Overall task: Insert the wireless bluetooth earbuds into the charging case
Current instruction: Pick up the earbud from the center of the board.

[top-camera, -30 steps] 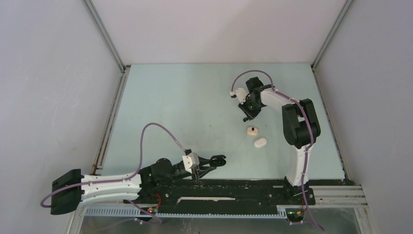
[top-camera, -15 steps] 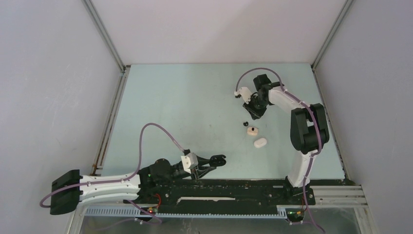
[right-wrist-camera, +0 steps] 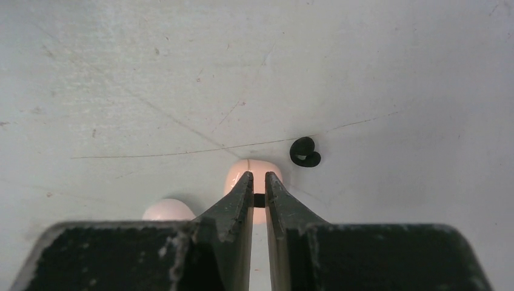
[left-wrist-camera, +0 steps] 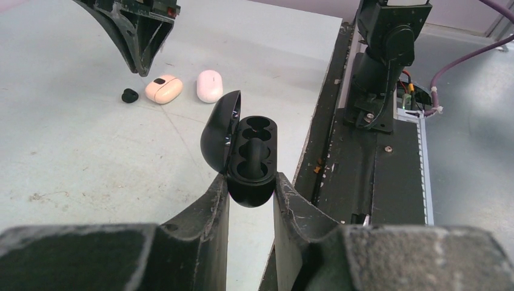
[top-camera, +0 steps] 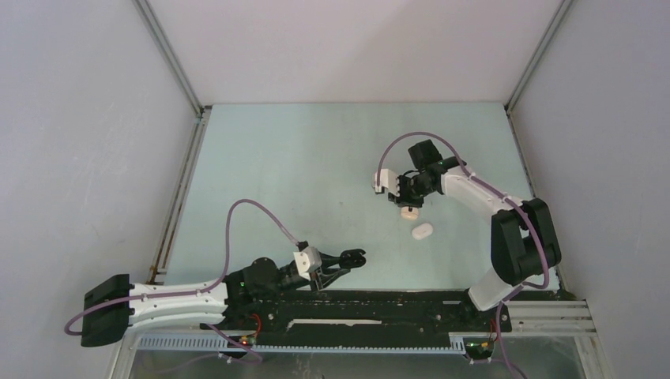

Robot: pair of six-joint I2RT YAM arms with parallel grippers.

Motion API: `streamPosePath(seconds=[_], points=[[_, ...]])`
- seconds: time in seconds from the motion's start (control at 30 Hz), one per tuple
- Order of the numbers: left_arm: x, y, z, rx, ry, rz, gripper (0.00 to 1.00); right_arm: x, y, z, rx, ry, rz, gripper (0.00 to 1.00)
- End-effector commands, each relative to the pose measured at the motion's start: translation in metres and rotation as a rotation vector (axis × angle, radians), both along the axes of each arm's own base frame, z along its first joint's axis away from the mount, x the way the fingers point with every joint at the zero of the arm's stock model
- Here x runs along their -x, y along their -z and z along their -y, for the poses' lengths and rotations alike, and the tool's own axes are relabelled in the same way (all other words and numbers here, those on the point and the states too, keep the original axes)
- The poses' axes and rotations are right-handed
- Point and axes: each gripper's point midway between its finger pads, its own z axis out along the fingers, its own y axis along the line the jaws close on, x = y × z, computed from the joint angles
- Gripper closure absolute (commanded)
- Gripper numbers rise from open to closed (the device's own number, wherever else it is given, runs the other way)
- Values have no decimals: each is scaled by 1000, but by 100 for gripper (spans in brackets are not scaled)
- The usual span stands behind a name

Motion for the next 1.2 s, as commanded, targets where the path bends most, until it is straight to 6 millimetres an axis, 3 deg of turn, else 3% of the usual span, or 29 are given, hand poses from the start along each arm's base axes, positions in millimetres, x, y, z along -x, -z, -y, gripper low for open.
streamPosePath(seconds=[0.0,0.5,0.83,1.17], points=[[-4,-33,5,89,-25,9,100,-22,5,-4,-4,-84,105,85],[-5,-25,0,81,-41,4,100,-38,48,4,107,-105,107,83],[-5,-22,0,78,-43,2,100,-38,59,8,141,-115,96,83],[-5,-20,-1,78,-44,-4,100,-37,70,7,183,-157,98,75]])
